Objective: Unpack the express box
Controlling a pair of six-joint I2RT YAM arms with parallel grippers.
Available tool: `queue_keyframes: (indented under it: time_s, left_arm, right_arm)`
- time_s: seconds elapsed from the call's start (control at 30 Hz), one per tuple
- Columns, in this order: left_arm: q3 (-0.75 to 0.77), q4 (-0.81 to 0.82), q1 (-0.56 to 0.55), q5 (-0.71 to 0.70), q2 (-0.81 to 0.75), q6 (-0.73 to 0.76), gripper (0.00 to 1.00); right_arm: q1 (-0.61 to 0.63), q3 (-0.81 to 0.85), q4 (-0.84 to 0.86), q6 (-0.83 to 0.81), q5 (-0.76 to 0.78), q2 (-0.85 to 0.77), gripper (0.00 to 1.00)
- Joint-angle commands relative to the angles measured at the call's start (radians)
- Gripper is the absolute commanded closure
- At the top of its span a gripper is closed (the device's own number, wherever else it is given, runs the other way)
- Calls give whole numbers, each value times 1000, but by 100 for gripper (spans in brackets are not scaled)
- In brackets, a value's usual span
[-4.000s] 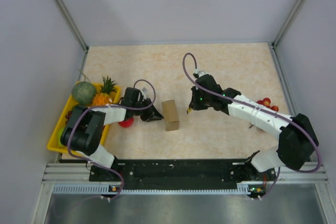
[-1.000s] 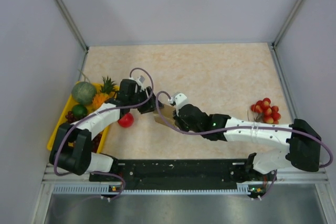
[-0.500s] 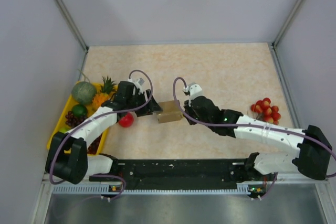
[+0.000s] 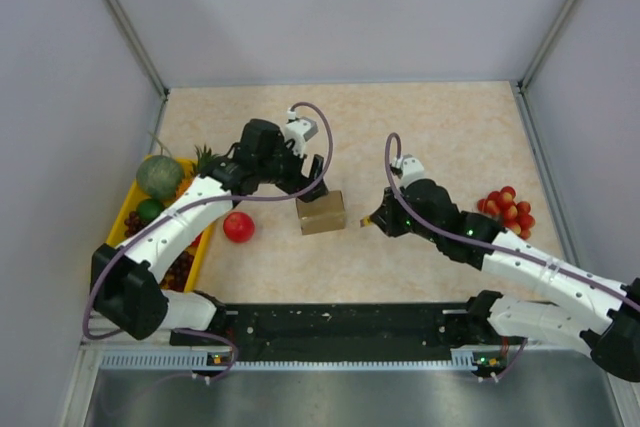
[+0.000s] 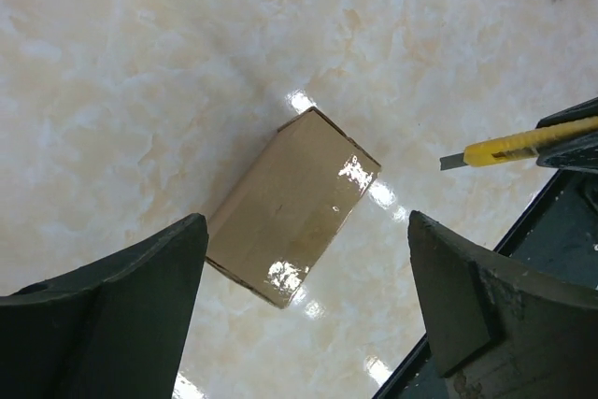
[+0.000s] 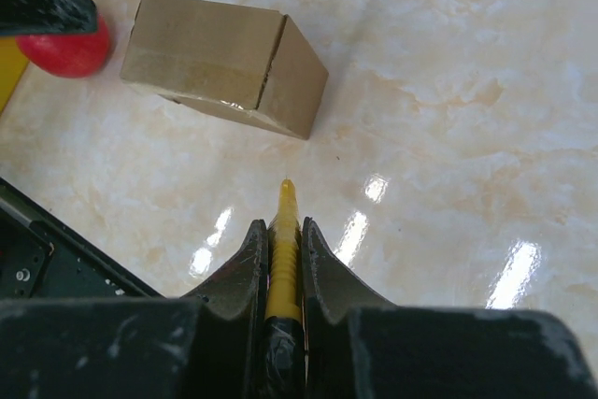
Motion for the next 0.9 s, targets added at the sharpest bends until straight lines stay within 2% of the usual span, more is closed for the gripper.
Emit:
queue_keyframes:
  time_s: [0.0, 0.17, 0.3, 0.4, 0.6, 0.67, 0.87]
  left_arm:
    - [62, -91, -95, -125, 70, 120, 7]
    - [88, -113, -156, -212, 113, 192, 6]
    - [137, -214, -194, -288, 184, 260, 6]
    - [151, -211, -204, -317, 208, 292, 6]
    - [206, -220, -204, -268, 286, 349, 6]
    - [243, -278, -204, -245, 317, 361, 7]
    - [215, -258, -204, -208, 347, 364, 8]
  right_arm:
    - [-22, 4, -4, 39, -43, -50, 100]
    - [-22, -27, -8, 56, -37, -106, 100]
    - [-22, -59, -8, 53, -27, -153, 100]
    - [-23, -71, -10, 50, -28, -168, 100]
    - [-25, -58, -12, 70, -10, -151, 100]
    - [-25, -42, -13, 78, -5, -125, 100]
    - [-46, -25, 11, 81, -2, -71, 100]
